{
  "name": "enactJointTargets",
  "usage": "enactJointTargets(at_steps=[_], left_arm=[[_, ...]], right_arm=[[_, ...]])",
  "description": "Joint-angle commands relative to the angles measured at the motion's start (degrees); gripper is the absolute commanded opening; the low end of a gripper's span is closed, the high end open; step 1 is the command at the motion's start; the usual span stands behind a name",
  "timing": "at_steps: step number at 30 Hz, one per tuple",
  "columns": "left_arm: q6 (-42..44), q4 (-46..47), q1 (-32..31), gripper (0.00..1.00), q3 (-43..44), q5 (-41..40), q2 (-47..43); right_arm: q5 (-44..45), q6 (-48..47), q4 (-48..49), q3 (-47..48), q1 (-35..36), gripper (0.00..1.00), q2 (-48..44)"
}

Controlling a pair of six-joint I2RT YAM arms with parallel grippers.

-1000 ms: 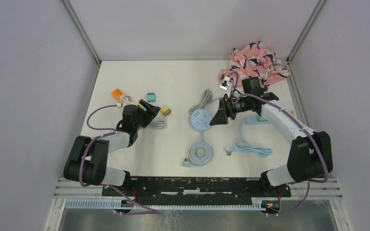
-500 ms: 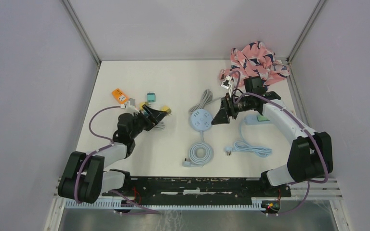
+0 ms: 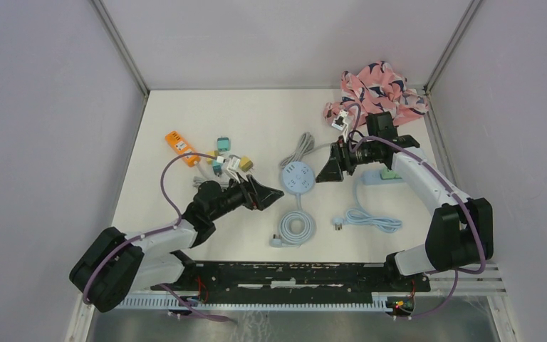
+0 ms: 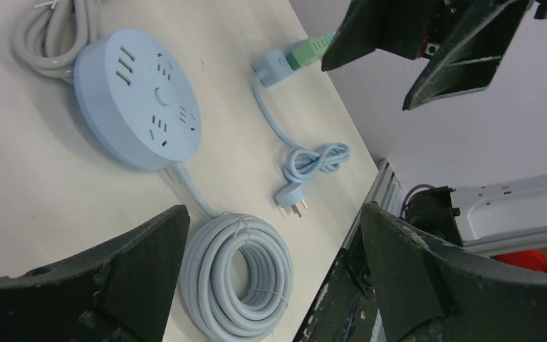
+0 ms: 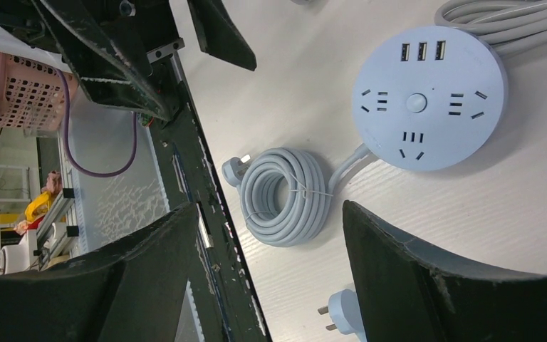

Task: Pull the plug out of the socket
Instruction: Place the plug at the center of the board, then pick up the socket from the center of the board.

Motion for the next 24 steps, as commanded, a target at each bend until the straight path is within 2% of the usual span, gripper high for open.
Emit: enactJointTargets(at_steps=[1, 8, 16, 18, 20, 24], left_arm=[[5.57, 3.17, -3.15, 0.96, 1.17, -3.61, -2.20], [7.50, -0.38, -7.87, 0.96, 1.41, -8.03, -3.98], [8.28, -3.61, -14.21, 0.93, 3.11, -15.36, -1.22], [8.80, -6.66, -16.12, 0.91, 4.97, -18.57, 0.46], [9.68, -10.58, -17.72, 0.85, 8.01, -21.33, 2.36], [9.99, -19.94, -18.57, 0.84, 13.75, -27.38, 7.22]], right_arm=[[-1.85, -1.05, 0.66, 2.72, -0.51, 0.80, -2.13], [-1.90, -0.72, 1.03, 2.64, -1.02, 0.80, -2.26], [-0.61, 0.71, 2.38, 2.08, -1.82, 0.80, -2.67], [-0.31, 1.24, 2.93, 1.83, -1.98, 0.80, -2.79], [-0.29, 1.41, 3.10, 1.73, -2.22, 0.80, -2.85], [-0.34, 1.63, 3.28, 1.65, -2.50, 0.80, -3.06]])
